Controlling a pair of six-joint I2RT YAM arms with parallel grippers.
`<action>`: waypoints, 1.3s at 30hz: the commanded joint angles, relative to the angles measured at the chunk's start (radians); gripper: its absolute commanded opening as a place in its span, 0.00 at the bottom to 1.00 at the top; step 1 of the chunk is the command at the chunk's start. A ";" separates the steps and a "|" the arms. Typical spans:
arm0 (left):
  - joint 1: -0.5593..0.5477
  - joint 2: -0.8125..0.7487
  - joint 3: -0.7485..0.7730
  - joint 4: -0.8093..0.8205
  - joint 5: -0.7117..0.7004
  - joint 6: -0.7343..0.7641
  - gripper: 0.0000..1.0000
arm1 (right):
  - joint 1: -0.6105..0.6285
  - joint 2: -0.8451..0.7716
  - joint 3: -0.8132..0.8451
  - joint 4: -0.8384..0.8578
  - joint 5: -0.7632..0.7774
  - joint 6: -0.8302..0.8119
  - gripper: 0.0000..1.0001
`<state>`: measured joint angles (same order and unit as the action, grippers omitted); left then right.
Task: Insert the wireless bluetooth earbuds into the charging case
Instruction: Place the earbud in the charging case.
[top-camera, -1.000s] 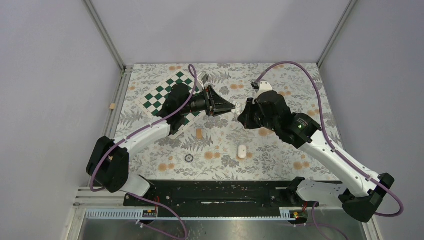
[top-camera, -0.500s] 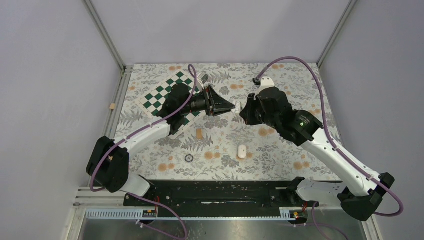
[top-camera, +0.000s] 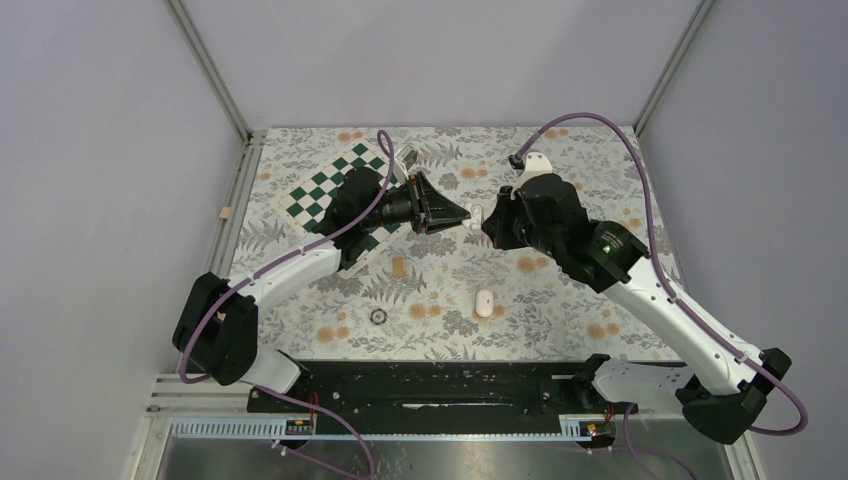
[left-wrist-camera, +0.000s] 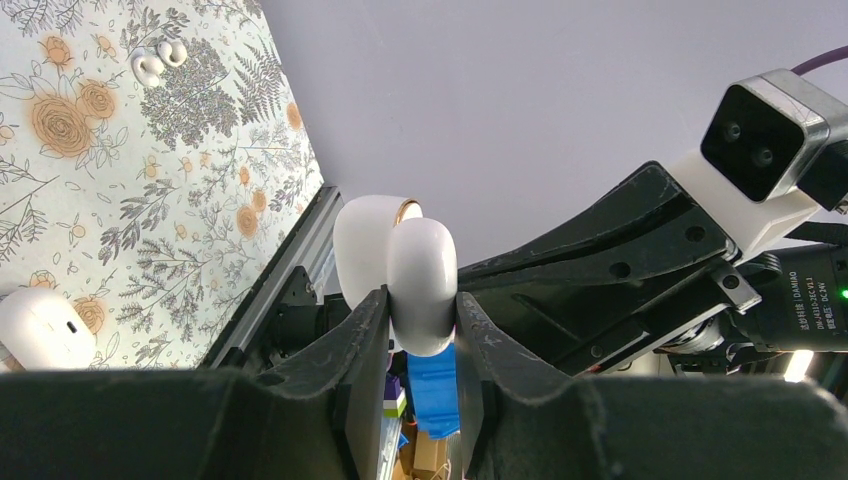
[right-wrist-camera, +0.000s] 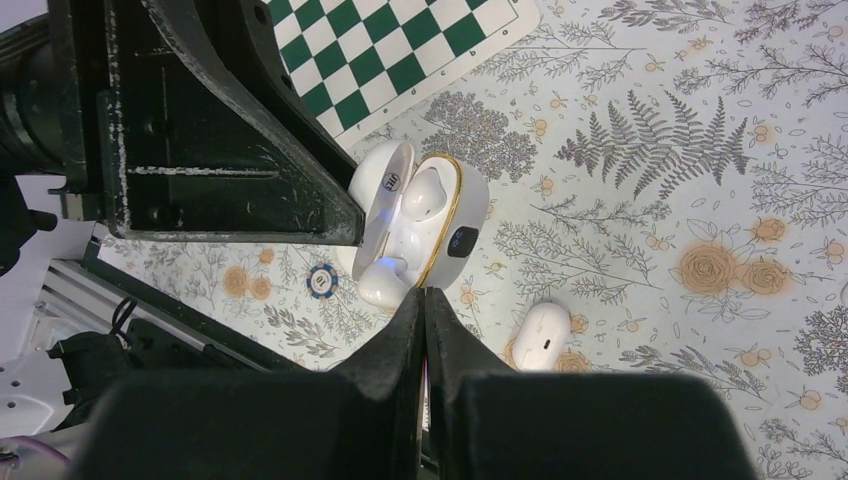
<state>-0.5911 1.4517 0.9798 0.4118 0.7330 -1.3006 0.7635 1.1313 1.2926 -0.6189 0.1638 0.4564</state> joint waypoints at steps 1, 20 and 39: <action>-0.004 -0.040 0.032 0.047 0.016 0.015 0.00 | -0.006 -0.051 0.001 0.006 -0.015 0.001 0.00; -0.006 -0.037 0.040 0.033 0.007 0.017 0.00 | -0.005 -0.055 -0.055 0.015 -0.135 0.009 0.00; -0.008 -0.039 0.039 0.029 0.006 0.021 0.00 | -0.007 -0.022 -0.009 0.022 -0.018 0.001 0.00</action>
<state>-0.5930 1.4517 0.9798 0.3996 0.7326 -1.2972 0.7628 1.1084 1.2343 -0.6201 0.0937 0.4641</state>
